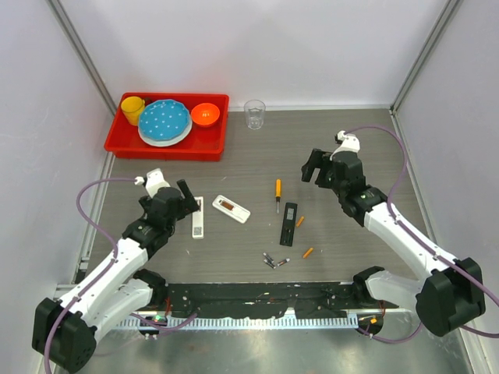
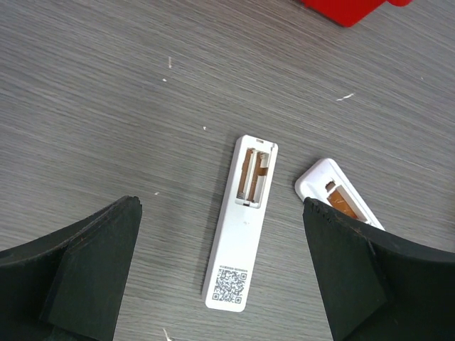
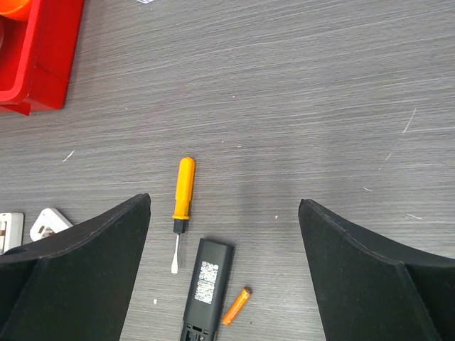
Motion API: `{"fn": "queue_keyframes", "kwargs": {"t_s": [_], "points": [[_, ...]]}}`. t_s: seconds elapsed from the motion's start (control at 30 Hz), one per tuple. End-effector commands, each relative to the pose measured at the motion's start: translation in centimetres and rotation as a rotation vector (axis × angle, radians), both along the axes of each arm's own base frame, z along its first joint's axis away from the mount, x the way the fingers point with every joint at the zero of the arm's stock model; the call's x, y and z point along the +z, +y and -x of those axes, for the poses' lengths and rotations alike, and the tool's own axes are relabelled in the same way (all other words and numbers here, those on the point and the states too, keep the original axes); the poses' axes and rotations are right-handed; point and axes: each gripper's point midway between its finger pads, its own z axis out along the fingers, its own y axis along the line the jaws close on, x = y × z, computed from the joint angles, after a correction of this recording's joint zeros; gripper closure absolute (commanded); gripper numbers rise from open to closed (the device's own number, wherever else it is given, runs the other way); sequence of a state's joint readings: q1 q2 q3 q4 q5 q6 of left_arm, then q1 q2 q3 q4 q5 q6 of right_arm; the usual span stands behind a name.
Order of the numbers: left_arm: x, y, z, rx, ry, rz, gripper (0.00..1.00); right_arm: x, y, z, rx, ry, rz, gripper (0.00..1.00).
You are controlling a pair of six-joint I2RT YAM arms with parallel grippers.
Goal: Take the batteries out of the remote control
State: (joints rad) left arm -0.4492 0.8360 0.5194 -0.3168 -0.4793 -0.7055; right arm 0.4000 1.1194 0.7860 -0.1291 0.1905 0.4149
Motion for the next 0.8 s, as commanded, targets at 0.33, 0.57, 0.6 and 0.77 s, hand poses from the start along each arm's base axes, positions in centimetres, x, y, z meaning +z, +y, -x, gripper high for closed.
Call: {"fn": "queue_keyframes", "kwargs": {"t_s": [0.33,0.57,0.6,0.77], "points": [[2.7,0.6,-1.2,0.037,-0.067,-0.02,0.0,0.7,-2.8,0.6,-0.098,-0.057,0.077,0.1],[3.2,0.4,-1.3,-0.008,-0.068,-0.05,0.0,1.4,-4.0,0.7,-0.145,-0.086,0.106,0.11],[3.2,0.3,-1.3,-0.01,-0.07,-0.052,0.0,1.6,-4.1,0.7,-0.144,-0.096,0.113,0.11],[3.5,0.2,-1.6,-0.029,-0.086,-0.062,0.0,1.5,-4.0,1.1,-0.113,-0.135,0.115,0.11]]}}
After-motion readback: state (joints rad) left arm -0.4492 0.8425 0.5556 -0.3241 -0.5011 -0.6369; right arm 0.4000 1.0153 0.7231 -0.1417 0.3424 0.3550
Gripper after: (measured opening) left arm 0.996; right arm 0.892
